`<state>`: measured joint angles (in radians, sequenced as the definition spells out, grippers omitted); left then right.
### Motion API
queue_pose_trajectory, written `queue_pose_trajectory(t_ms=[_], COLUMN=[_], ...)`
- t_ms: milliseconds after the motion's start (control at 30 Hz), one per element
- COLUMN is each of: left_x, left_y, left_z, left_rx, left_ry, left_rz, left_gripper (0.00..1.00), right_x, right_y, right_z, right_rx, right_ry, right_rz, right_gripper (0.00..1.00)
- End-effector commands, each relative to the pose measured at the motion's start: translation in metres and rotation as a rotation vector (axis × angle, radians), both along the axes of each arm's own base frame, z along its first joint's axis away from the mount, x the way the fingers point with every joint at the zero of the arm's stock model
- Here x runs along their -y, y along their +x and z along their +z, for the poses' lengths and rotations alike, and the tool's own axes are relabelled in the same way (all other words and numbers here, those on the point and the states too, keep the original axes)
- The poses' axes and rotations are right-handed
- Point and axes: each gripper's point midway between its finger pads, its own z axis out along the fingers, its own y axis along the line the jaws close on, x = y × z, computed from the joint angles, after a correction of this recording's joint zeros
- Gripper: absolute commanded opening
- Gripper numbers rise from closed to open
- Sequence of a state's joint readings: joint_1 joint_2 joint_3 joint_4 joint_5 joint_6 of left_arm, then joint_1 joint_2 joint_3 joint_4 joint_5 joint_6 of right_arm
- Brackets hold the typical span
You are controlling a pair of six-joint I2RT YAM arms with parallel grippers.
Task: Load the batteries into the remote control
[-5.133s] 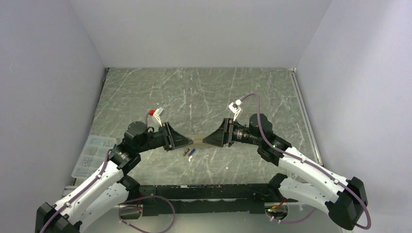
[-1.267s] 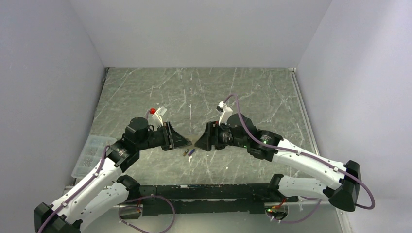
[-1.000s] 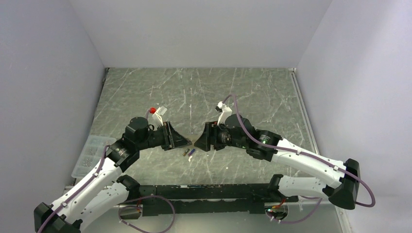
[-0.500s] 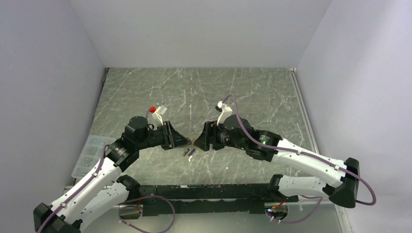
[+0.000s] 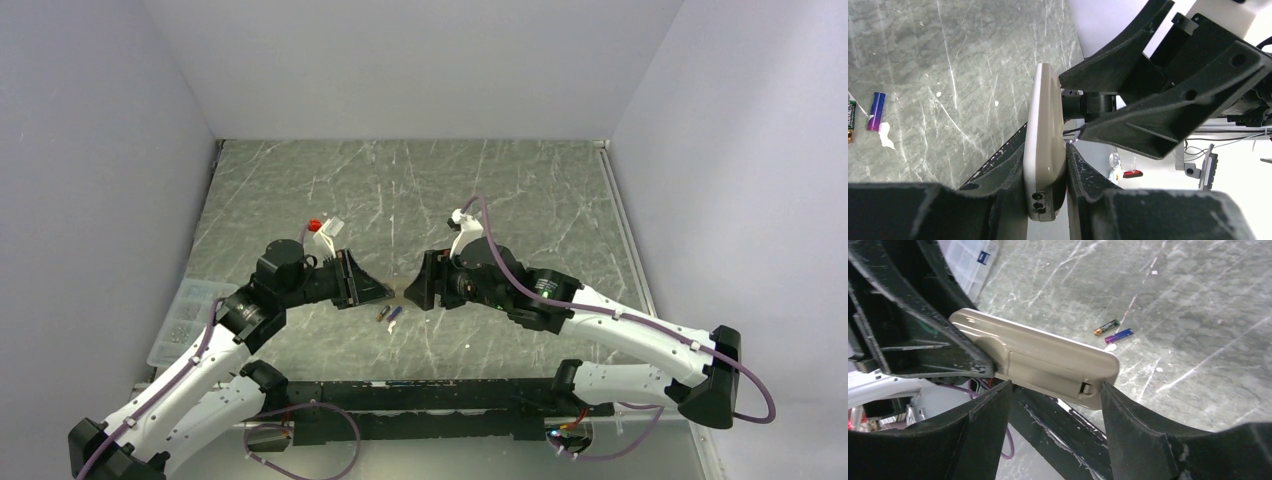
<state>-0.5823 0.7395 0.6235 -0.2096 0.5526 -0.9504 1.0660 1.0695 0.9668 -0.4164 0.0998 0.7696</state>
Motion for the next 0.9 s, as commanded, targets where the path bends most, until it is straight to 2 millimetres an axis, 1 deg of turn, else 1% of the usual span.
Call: queue_pose_trajectory(t_ms=[0, 133, 233, 433, 633, 767, 867], left_x=[0.006, 0.006, 0.007, 0.006, 0.005, 0.005, 0.005], left_y=[-0.009, -0.009, -0.008, -0.007, -0.007, -0.006, -0.006], left_z=[0.046, 0.047, 0.046, 0.041, 0.038, 0.037, 0.037], left_rx=[0.117, 0.121, 0.118, 0.113, 0.111, 0.114, 0.114], left_ry=[-0.087, -0.09, -0.086, -0.073, -0.06, -0.053, -0.05], left_rz=[-0.069, -0.071, -0.073, -0.068, -0.064, -0.06, -0.062], left_gripper=[0.0, 0.0, 0.0, 0.0, 0.0, 0.0, 0.0], right_x=[0.012, 0.012, 0.008, 0.005, 0.006, 0.01, 0.01], right_y=[0.008, 0.007, 0.006, 0.005, 0.004, 0.005, 0.004], right_z=[0.005, 0.003, 0.007, 0.025, 0.034, 0.034, 0.032], right_rx=[0.026, 0.023, 0.025, 0.044, 0.049, 0.055, 0.05], right_ry=[-0.033, -0.028, -0.009, 0.034, 0.041, 0.019, 0.015], right_rz=[-0.061, -0.057, -0.042, -0.029, -0.028, -0.044, -0.04], right_gripper=[0.68, 0.68, 0.68, 0.68, 0.68, 0.68, 0.68])
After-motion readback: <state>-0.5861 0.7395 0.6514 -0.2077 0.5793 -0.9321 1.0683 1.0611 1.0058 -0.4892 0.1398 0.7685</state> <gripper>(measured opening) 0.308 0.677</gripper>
